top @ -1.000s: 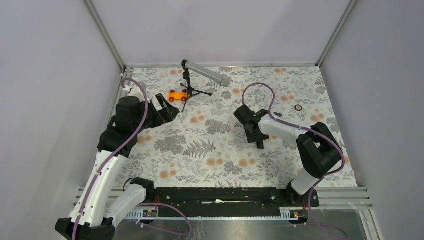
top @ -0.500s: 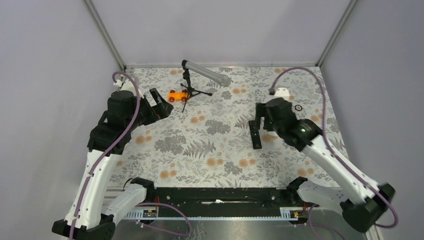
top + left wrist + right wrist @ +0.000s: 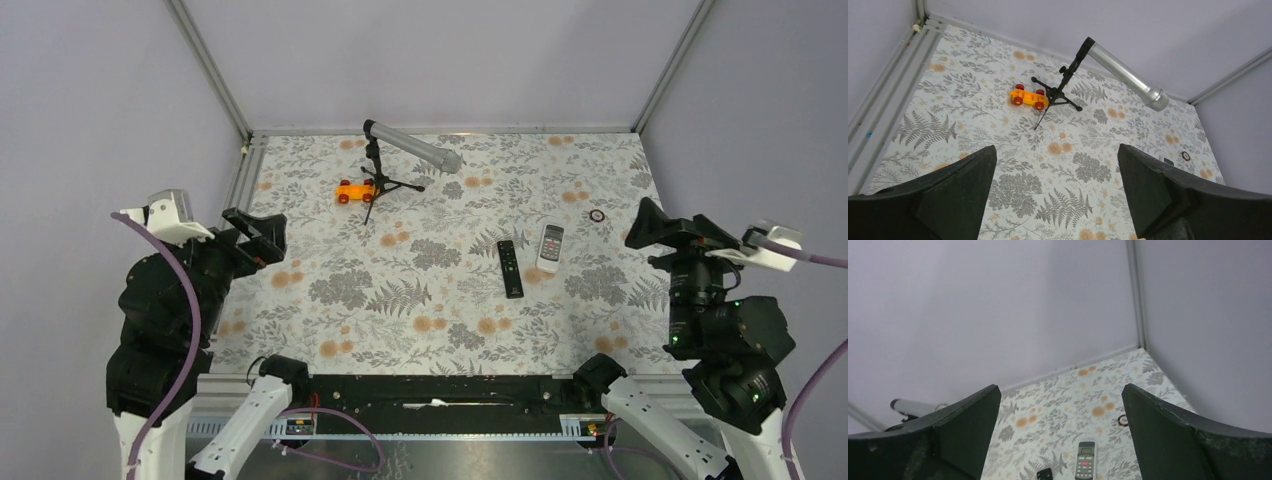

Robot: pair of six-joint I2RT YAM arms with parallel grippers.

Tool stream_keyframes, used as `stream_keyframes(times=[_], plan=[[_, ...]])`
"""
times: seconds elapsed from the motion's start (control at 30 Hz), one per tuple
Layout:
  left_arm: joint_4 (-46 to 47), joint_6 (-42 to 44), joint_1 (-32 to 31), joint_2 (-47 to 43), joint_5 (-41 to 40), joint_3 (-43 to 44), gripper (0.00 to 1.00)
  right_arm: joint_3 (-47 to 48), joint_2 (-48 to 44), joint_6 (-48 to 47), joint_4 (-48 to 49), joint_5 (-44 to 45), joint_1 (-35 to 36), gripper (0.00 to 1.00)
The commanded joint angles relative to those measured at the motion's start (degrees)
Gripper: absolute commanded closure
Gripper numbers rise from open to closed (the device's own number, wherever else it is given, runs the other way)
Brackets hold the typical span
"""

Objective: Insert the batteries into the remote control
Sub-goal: Reset both arms

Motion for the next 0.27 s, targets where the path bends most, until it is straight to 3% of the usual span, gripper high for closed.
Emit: stream_keyframes(times=[0.0, 0.23], plan=[[1.87, 2.58, 0.22, -0.12, -3.56, 0.43, 0.01, -1.62, -1.69, -7.26, 7.42, 6.76, -0.26, 0.01], [2.34, 3.35, 0.22, 0.65, -4.69, 1.43, 0.01, -2.91, -1.7, -6.36, 7.75, 7.1, -0.32, 0.0]])
